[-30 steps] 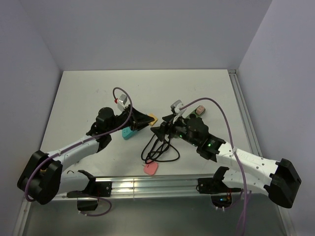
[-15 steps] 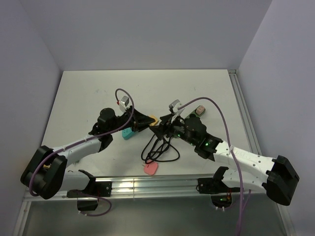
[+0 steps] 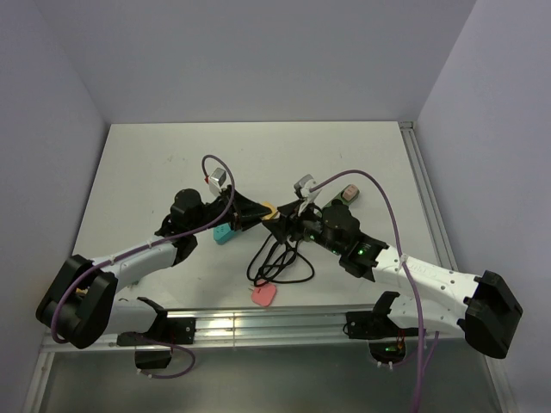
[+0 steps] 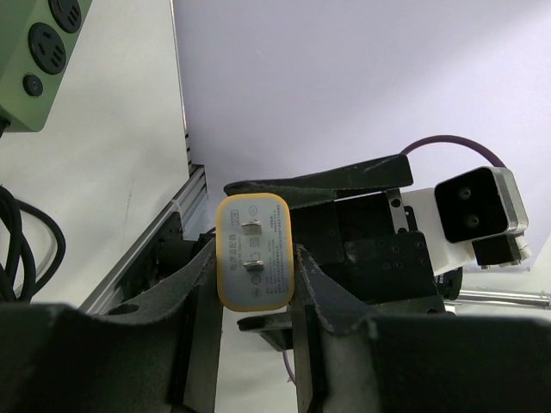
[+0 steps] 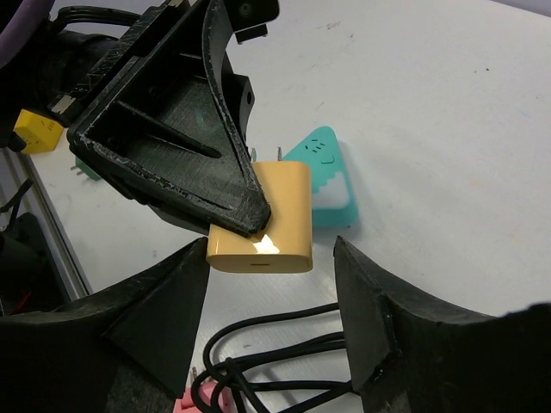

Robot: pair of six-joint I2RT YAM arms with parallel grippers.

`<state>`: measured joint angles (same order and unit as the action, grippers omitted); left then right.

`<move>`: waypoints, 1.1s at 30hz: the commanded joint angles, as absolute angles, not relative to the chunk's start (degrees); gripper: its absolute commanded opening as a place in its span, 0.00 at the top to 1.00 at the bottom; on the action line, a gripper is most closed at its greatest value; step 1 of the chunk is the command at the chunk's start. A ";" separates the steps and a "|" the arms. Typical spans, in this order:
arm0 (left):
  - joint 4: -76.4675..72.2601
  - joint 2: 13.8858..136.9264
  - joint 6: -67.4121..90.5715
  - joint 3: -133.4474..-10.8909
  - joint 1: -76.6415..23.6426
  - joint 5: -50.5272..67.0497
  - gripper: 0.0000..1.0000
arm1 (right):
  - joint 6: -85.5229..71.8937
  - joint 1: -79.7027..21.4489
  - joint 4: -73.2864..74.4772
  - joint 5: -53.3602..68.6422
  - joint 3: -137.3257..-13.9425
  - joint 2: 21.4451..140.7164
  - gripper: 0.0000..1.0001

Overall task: Insert the plug
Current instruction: Pick up the plug from the center of the board.

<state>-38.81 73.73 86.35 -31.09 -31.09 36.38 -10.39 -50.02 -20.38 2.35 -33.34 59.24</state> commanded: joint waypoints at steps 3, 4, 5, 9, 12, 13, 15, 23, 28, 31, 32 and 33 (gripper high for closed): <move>-42.36 72.69 86.40 -31.20 -30.85 37.62 1.00 | -10.02 -50.36 -22.76 3.51 -35.95 60.03 0.37; -42.28 72.60 86.31 -31.11 -30.94 37.53 1.00 | -10.02 -50.45 -22.76 3.60 -35.95 60.03 0.42; -42.01 72.42 86.22 -31.03 -30.85 37.18 1.00 | -10.02 -50.45 -22.68 3.78 -35.95 59.94 0.43; -42.01 72.16 86.31 -30.85 -30.94 36.82 1.00 | -10.20 -50.36 -22.94 4.31 -35.77 59.59 0.52; -42.01 72.33 86.13 -30.94 -30.85 36.83 1.00 | -10.37 -50.45 -22.50 4.39 -36.30 59.94 0.64; -42.36 72.51 86.31 -30.85 -30.85 36.91 1.00 | -10.46 -50.45 -22.50 4.66 -36.30 60.12 0.64; -42.71 72.77 86.48 -30.76 -30.85 37.09 1.00 | -10.37 -50.45 -22.94 5.53 -36.12 60.12 0.57; -42.89 73.21 86.48 -30.85 -30.85 37.00 1.00 | -10.63 -50.45 -24.17 5.10 -35.42 59.68 0.32; -43.68 73.83 87.01 -30.59 -30.85 37.18 1.00 | -11.25 -50.54 -24.17 4.13 -35.68 59.94 0.32; -44.73 74.44 87.71 -30.24 -30.94 37.27 1.00 | -11.25 -50.63 -24.69 3.87 -35.68 60.20 0.34; -44.91 74.62 87.71 -30.23 -30.85 37.44 1.00 | -11.42 -50.71 -24.78 3.61 -35.51 60.12 0.34; -45.09 74.79 87.89 -30.32 -30.85 37.53 1.00 | -11.51 -50.71 -24.96 3.60 -35.51 60.12 0.34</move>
